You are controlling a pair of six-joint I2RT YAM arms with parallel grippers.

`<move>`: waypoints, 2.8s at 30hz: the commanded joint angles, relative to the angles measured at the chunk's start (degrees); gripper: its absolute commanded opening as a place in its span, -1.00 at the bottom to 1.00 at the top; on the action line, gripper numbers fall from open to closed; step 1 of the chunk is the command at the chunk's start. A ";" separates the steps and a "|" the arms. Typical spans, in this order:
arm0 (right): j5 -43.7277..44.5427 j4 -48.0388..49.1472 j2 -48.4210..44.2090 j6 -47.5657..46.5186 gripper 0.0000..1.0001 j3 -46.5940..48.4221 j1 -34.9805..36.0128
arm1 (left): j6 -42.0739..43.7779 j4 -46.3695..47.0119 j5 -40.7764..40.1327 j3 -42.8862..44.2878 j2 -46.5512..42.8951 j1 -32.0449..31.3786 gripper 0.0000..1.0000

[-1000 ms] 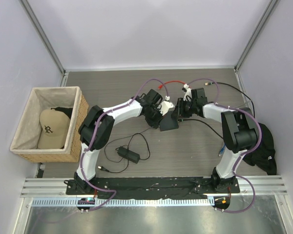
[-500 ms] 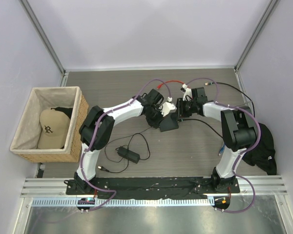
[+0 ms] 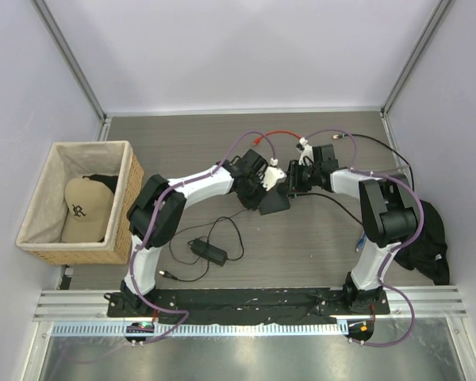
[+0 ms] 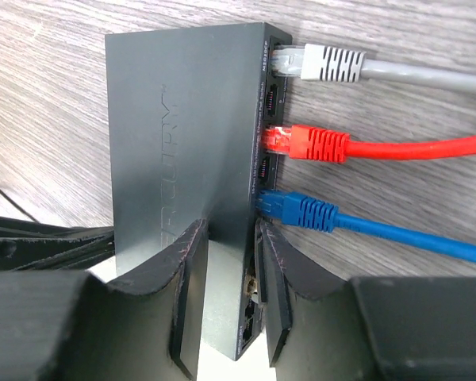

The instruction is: Insert the plug into the switch port

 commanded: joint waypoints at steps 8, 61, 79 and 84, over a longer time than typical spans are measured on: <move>-8.33 -1.19 -2.69 5.75 -0.32 -4.81 5.41 | -1.81 18.97 7.18 6.79 -1.17 -1.58 -1.00; 63.56 -17.53 -67.08 -8.31 0.99 1.69 -3.55 | -24.74 -0.46 -44.21 -9.90 -56.49 17.05 0.99; 68.22 -18.85 -82.58 -16.66 1.00 0.99 -3.55 | -19.73 14.40 -44.23 -24.14 -85.54 17.05 0.99; 67.78 -17.36 -83.02 -17.80 0.99 -0.06 -3.55 | -19.90 14.13 -44.14 -25.10 -85.72 17.05 0.99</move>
